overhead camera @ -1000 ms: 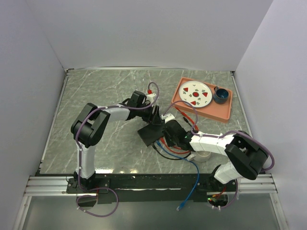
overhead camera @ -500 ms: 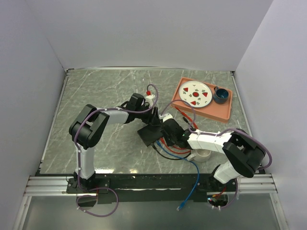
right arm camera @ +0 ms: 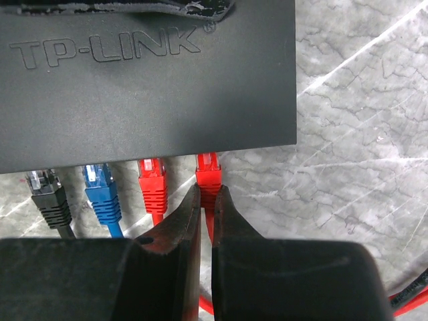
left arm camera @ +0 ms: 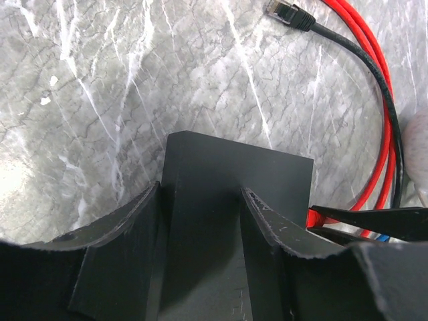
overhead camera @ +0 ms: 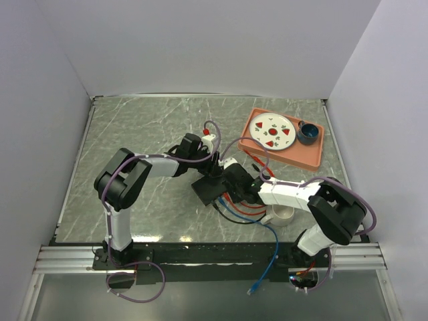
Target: Insert the plug into the switch port
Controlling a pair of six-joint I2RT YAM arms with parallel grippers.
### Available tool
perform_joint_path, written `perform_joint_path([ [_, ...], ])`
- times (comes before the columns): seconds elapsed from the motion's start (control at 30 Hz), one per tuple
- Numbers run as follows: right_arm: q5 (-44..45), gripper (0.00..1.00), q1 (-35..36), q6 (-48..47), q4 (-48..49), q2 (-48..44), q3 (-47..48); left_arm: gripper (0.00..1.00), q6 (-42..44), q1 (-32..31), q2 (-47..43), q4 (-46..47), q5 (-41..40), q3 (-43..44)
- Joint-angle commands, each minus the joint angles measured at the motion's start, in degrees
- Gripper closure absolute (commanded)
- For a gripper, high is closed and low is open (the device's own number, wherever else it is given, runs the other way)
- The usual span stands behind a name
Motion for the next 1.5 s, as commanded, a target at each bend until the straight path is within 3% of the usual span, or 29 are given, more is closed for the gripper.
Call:
perform_joint_path([
  [0.0, 5.0, 1.0, -0.8, -0.1, 20.1, 0.3, 6.6, 0.48, -6.1, -8.1, -1.6, -9.4, 15.2, -3.1],
  [0.33, 5.2, 1.0, -0.8, -0.3, 21.5, 1.6, 7.4, 0.48, -7.1, -10.0, -2.3, -8.3, 15.9, -4.4],
  [0.6, 5.0, 1.0, -0.9, 0.4, 20.5, -0.9, 4.5, 0.43, -6.7, -9.7, -3.0, -10.4, 10.2, -3.6],
  [1.1, 1.3, 1.0, -0.8, 4.2, 20.9, -2.9, -2.9, 0.14, -9.6, -1.1, -2.2, -12.6, -3.6, 0.6],
  [1.23, 0.2, 0.93, -0.5, 5.3, 21.6, -2.8, -4.2, 0.02, -10.4, 1.8, -3.4, -12.6, -6.1, 1.5],
  [1.47, -0.1, 0.9, -0.2, 6.0, 21.6, -3.1, -4.9, 0.03, -14.0, 6.2, -8.9, -11.0, -9.4, 1.4],
])
